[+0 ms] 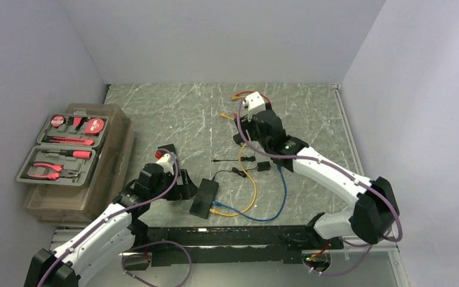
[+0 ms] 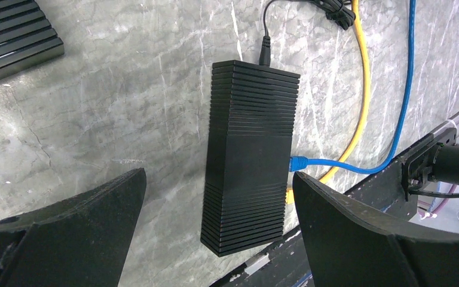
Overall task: Insert the plug into the switch port
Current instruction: Pick up the switch port at the center of the board.
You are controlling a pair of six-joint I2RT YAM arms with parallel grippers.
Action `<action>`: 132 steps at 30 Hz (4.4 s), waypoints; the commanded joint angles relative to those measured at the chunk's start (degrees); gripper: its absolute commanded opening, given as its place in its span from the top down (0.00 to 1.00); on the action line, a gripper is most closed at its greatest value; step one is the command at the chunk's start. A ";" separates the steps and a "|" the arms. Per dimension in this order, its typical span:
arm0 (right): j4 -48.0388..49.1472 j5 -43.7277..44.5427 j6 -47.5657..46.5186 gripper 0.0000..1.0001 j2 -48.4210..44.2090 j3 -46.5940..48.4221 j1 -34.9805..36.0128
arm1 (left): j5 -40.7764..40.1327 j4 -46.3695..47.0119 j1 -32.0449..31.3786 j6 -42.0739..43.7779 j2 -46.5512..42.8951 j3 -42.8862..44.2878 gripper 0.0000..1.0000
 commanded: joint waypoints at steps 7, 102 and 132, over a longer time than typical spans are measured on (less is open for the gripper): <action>-0.93 -6.19 2.77 0.25 13.11 13.60 -6.87 | 1.34 2.56 0.17 0.72 -1.03 -1.07 0.01; -7.30 -42.21 -19.57 0.46 23.91 11.18 0.38 | -32.90 -14.42 8.68 -9.93 30.80 28.90 0.00; -8.34 -43.00 -20.57 0.49 28.99 12.51 0.44 | -23.28 -5.54 9.75 2.63 43.04 28.56 0.18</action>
